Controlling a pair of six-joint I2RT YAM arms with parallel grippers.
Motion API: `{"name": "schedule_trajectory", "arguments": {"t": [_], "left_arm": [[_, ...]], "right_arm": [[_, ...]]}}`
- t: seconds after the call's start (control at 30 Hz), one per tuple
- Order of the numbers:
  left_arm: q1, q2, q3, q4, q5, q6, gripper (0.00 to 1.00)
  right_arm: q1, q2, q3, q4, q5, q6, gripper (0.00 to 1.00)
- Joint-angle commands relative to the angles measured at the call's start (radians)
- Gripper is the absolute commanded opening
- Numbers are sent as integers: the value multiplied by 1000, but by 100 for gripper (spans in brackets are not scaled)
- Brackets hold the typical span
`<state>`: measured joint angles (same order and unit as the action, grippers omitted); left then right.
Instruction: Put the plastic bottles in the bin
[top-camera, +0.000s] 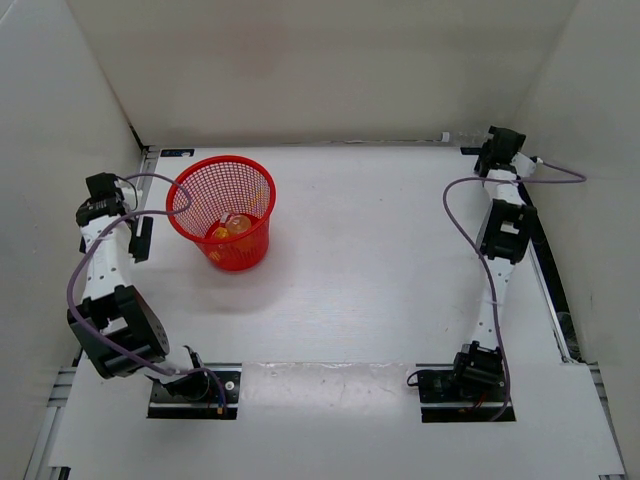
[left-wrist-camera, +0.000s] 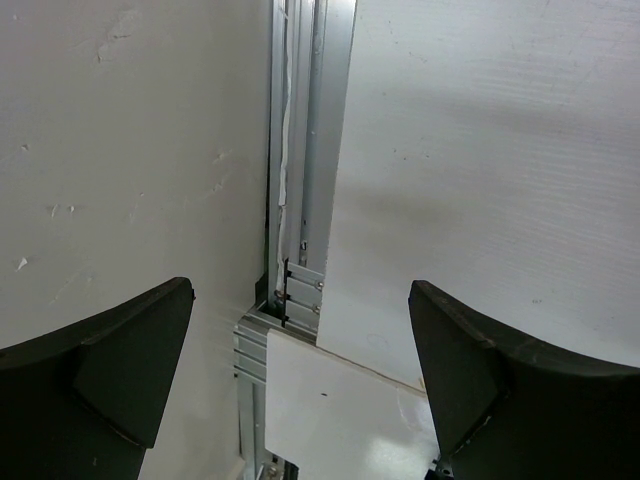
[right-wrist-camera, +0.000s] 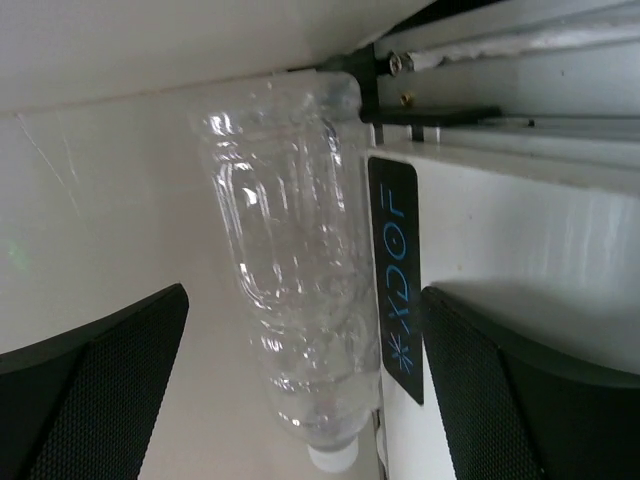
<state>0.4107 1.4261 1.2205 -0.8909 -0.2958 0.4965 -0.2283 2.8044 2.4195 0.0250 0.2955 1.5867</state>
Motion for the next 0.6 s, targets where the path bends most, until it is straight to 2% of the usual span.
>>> {"name": "schedule_trajectory", "arguments": {"t": [0.0,0.13,0.37,0.43,0.5,0.53,0.57], "left_arm": [[7,-7,42,1,6,-10,100],[7,-7,42,-19,-14,-1,100],[7,33,65,-28,-34,-1,100],[7,42,77,-28,-45,-1,100],[7,42,88,-28,-45,-1,100],[7,42,97,-28,-54,-1,100],[7,42,97,-28,-54,8,100]], "right_arm": [[0,62,15,50,2,-22,100],[0,108,69,35,63,128,100],[20,153,85,35,51,219,100],[20,167,96,35,33,242,86],[20,167,96,35,33,252,69],[20,167,96,35,33,252,55],[20,167,86,35,48,243,48]]}}
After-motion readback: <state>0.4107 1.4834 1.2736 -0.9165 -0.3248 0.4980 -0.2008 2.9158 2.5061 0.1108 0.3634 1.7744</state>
